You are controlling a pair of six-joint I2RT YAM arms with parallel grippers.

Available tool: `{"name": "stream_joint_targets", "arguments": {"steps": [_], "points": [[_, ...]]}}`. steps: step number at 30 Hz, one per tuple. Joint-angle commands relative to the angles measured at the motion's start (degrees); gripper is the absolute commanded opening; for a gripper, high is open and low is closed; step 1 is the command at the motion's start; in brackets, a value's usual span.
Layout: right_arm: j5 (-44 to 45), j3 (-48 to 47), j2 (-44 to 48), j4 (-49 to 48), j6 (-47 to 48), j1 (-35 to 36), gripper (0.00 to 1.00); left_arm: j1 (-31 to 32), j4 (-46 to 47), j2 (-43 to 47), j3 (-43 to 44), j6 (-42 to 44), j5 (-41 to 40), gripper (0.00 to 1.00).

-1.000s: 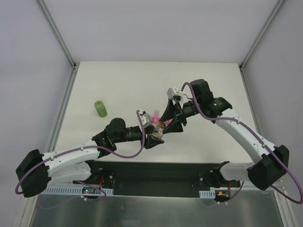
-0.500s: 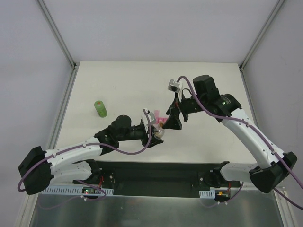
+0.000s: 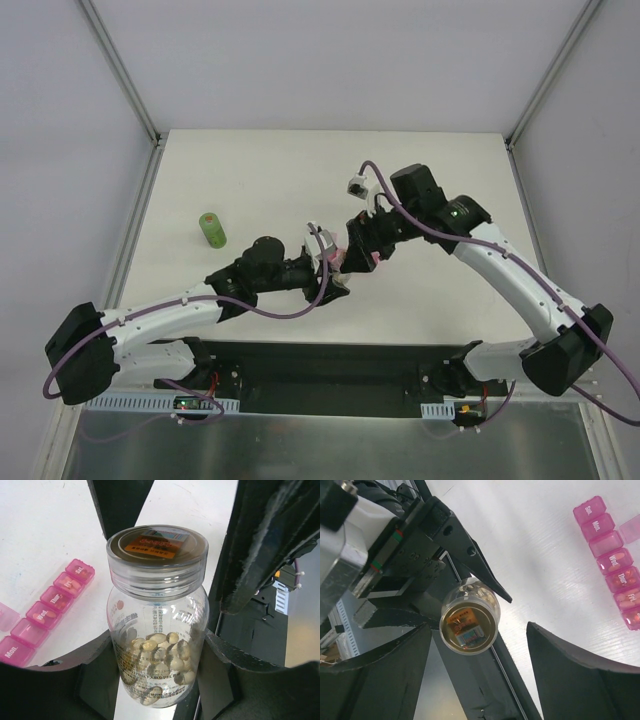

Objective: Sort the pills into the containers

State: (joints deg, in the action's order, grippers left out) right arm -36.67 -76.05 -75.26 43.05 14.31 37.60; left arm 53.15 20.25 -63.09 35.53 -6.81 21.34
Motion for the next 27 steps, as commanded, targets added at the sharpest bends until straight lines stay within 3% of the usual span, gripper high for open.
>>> {"name": "stream_joint_targets", "arguments": {"steps": [1, 8, 15, 20, 27], "points": [[0.02, -2.26, -0.67, -0.51, -4.1, 0.1, 0.78, -0.5, 1.63, -0.54, 2.44, -0.49, -1.3, 0.0], [-0.34, -3.4, -2.6, 0.11, -5.34, 0.1, 0.64, -0.5, 0.05, -0.54, 2.97, -0.05, -2.45, 0.0], [-2.79, -3.84, -2.7, -0.6, -2.45, 0.1, 0.26, -0.5, -0.04, -0.81, 2.62, 0.22, -1.48, 0.0], [-12.35, -4.63, -2.96, -0.25, 5.28, 0.45, 0.22, -0.59, 1.1, 0.25, 1.48, 0.66, 4.48, 0.0], [-23.08, -2.62, -0.51, 3.53, 31.63, 1.68, 0.21, -1.82, 1.9, 2.27, 0.42, 0.22, 19.16, 0.0]]}}
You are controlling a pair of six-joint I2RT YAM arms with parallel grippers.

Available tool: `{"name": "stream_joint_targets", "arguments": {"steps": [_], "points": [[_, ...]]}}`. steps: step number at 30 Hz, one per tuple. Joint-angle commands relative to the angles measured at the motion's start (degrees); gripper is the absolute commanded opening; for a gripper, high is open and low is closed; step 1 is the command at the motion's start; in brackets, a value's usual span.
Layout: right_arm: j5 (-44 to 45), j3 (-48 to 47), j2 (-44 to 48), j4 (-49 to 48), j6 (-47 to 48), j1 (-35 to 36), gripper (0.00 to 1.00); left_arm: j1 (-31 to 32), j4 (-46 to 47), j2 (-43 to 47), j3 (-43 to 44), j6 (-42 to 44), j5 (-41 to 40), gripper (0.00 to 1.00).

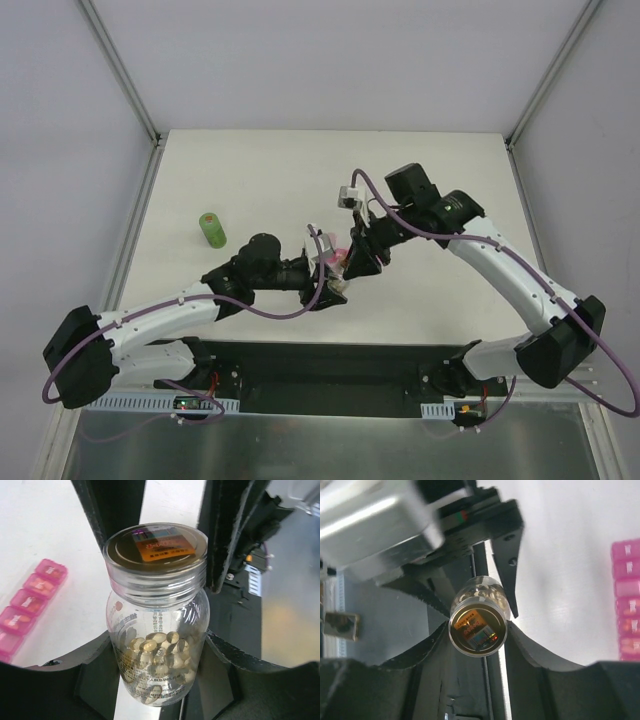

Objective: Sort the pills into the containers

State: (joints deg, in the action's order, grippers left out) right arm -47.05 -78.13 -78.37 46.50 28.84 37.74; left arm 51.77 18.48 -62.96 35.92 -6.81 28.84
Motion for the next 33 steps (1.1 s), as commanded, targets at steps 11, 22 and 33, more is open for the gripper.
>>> {"name": "stream_joint_targets", "arguments": {"steps": [11, 22, 33], "points": [[-27.84, 1.31, 4.19, 2.71, 38.47, 3.57, 0.22, -4.04, 16.31, -1.63, -0.85, -11.45, 36.62, 0.0], [-27.57, 1.31, 5.42, 7.81, 43.23, 6.65, 0.23, -4.48, 34.6, -14.29, 5.21, -27.81, 51.4, 0.0], [-25.2, 3.07, 8.23, 1.06, 31.56, 4.9, 0.69, -5.63, 16.7, -12.03, 7.93, -16.08, 42.12, 0.0]]}}
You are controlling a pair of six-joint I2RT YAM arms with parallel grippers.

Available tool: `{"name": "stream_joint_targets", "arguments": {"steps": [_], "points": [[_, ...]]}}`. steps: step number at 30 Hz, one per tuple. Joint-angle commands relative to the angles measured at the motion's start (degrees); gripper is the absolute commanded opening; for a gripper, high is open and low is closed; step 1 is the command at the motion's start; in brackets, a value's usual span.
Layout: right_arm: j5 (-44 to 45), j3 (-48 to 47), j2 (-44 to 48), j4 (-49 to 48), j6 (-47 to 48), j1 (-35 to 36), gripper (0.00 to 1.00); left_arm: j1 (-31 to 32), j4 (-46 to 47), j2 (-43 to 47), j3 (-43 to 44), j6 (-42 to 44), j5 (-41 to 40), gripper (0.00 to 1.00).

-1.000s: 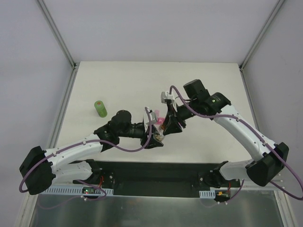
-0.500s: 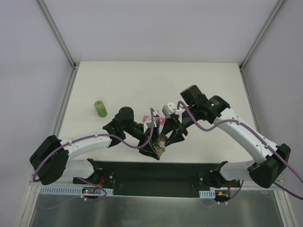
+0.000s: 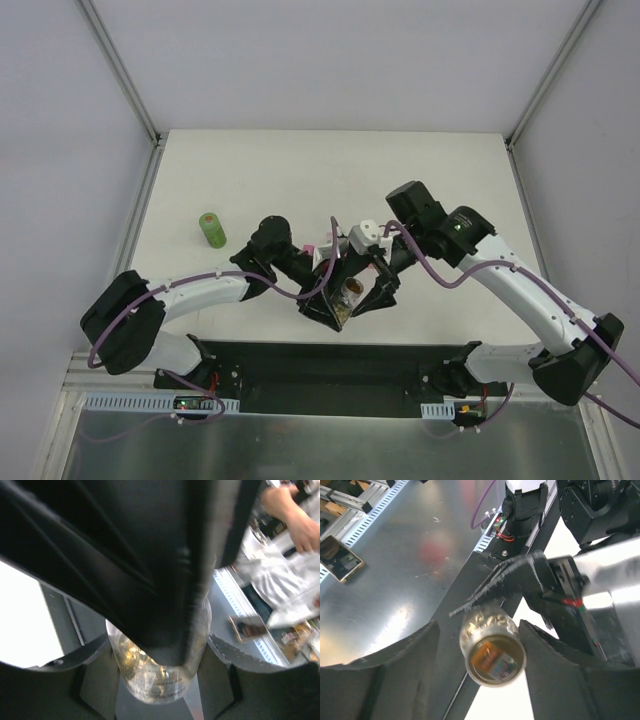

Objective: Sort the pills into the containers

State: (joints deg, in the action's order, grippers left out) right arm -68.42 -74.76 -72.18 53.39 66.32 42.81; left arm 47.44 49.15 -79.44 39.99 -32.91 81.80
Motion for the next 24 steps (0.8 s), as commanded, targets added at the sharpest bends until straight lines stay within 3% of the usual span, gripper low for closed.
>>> {"name": "stream_joint_targets", "arguments": {"steps": [1, 11, 16, 20, 24], "points": [[-3.21, -0.12, 2.39, -8.71, -8.03, -0.35, 0.72, -1.3, -16.77, 5.43, 4.31, 15.97, -12.09, 0.0], [3.2, 1.55, 5.47, -19.02, -27.47, -6.67, 0.88, -1.3, -24.8, 15.88, -0.61, 23.94, -30.02, 0.0], [16.11, 2.07, 7.05, -23.05, -39.58, -8.26, 0.92, -0.25, -27.26, 20.37, -3.33, 26.66, -42.84, 0.0], [26.47, 2.95, 6.71, -25.35, -49.52, -8.35, 0.93, 2.91, -28.67, 22.04, -3.6, 27.63, -58.98, 0.0], [30.18, 3.83, 5.74, -25.52, -54.45, -7.74, 0.93, 6.95, -28.76, 21.35, -3.07, 26.49, -76.64, 0.0]]}}
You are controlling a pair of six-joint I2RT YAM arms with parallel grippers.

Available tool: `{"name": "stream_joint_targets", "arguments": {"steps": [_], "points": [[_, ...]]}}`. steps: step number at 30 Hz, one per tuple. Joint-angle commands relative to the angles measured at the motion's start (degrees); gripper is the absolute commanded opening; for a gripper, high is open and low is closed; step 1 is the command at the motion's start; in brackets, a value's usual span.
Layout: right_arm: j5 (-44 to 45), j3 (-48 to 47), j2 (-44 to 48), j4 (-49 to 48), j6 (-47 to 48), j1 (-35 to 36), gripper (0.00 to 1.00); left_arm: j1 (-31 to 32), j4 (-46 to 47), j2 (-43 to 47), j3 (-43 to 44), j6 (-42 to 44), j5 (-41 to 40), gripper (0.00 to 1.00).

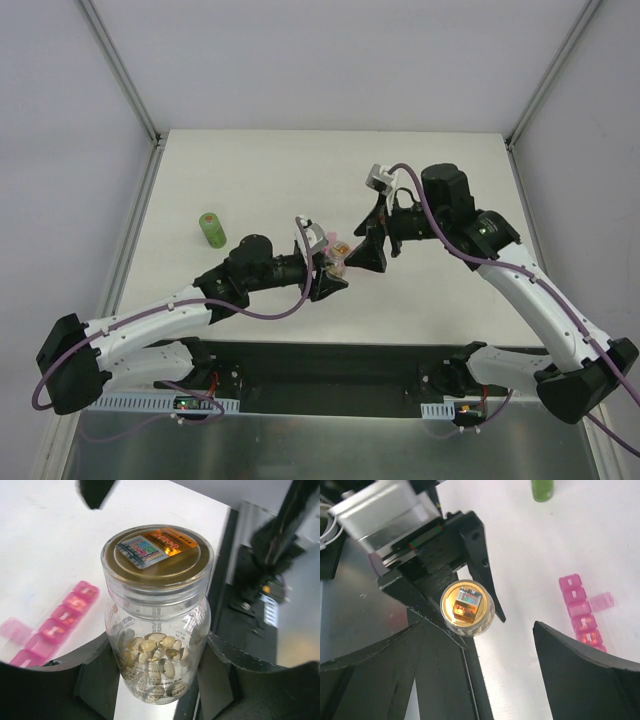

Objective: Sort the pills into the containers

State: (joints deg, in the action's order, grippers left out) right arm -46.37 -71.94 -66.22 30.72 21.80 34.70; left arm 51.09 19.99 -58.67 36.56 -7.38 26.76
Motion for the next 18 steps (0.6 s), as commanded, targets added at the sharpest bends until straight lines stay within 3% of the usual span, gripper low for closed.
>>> {"name": "stream_joint_targets", "arguments": {"steps": [1, 10, 18], "points": [[8.83, 1.1, -0.58, -2.95, -10.02, 0.54, 0.93, 3.75, 0.75, 0.23, 0.53, 0.26, -24.36, 0.0], [13.32, 0.58, -3.39, -4.44, -10.81, 1.95, 0.9, 4.63, 3.21, -5.92, 3.08, -2.2, -26.15, 0.0], [14.73, 0.49, -6.46, -6.11, -10.99, 3.18, 0.85, 4.63, 3.92, -6.28, 3.44, -2.64, -25.8, 0.0]]}}
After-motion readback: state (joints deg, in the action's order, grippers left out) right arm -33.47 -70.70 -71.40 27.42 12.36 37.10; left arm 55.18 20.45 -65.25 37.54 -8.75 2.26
